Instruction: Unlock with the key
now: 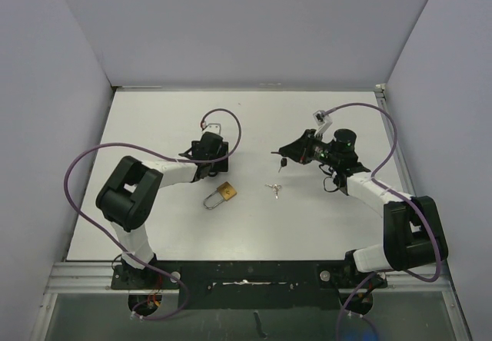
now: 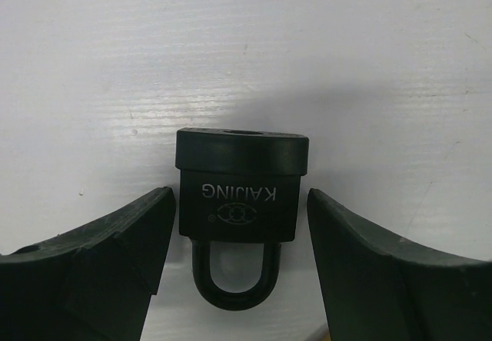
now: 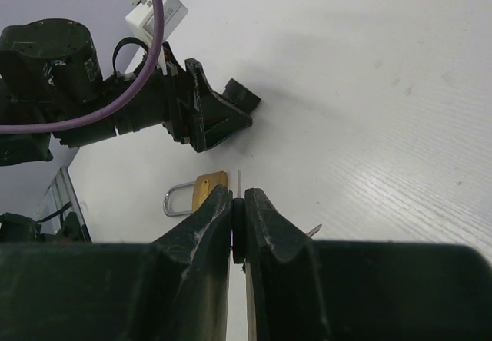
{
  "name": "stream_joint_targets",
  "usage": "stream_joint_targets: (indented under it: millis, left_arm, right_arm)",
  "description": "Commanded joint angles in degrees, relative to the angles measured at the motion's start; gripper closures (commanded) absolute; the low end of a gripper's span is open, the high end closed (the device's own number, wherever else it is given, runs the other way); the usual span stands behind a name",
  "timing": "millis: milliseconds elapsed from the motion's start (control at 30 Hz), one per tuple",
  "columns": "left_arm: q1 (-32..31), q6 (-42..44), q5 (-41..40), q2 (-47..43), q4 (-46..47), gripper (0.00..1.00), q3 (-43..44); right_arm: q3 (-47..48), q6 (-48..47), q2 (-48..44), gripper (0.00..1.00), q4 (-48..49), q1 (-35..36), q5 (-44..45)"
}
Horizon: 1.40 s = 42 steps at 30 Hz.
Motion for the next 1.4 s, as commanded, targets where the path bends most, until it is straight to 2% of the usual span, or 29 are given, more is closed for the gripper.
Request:
stream_joint_targets:
  millis: [0,133,267,400,433,600,700,767,833,1000,1200,1367]
  left_arm:
    - [0.46,0.44,1.96,1.09,3.71,0.32,2.20]
    - [0.64,0.70,3.05,1.91,3.93,0.39,2.44]
    - [0.79,0.77,3.73,2.16,4.17,0.55,2.33]
    - [0.81,2.13,5.03,1.35,5.23,0.96,1.88]
    - [0.81,2.93,5.48,0.84,5.96,1.00,1.60]
    - [0.81,7.20,13.76,-5.80,15.93,1.00,-3.71]
    - [0.82,11.54,23.31,-9.92,23.41,1.00,-7.33]
    - [0.85,15.91,32.13,-11.29,26.41,1.00,-7.96]
    - [0.81,18.38,37.50,-12.02,27.39,1.00,-7.72]
    - [0.81,21.37,43.74,-12.95,32.50,1.00,-9.15]
    - [0.82,25.59,50.23,-14.21,46.36,1.00,-15.21]
    - [1.00,31.86,58.95,-13.84,56.18,1.00,-18.86]
  right_arm:
    - [-0.28,-0.03,-1.41,1.00,3.33,-0.54,-1.10]
    - [-0.36,0.03,-1.76,1.00,3.18,-0.63,-1.10]
    - [-0.40,-0.22,-2.05,1.00,2.79,-0.74,-1.01]
    - [-0.45,-0.12,-1.69,1.00,2.60,-0.82,-1.00]
    - [-0.45,-0.01,-1.57,1.00,2.67,-0.83,-1.01]
    - [0.26,0.65,-0.96,1.00,2.35,-1.07,-1.55]
    - [0.78,1.06,-0.29,1.00,2.02,-1.15,-2.21]
    - [0.87,1.36,0.07,1.00,2.09,-1.12,-2.54]
    - [0.79,1.51,0.21,1.00,2.21,-1.10,-2.68]
    - [0.48,1.61,-0.36,1.00,1.83,-1.01,-2.86]
    - [0.74,1.34,-2.14,1.00,-0.10,-1.00,-3.54]
    - [1.82,0.66,-5.32,1.00,-5.10,-1.02,-3.76]
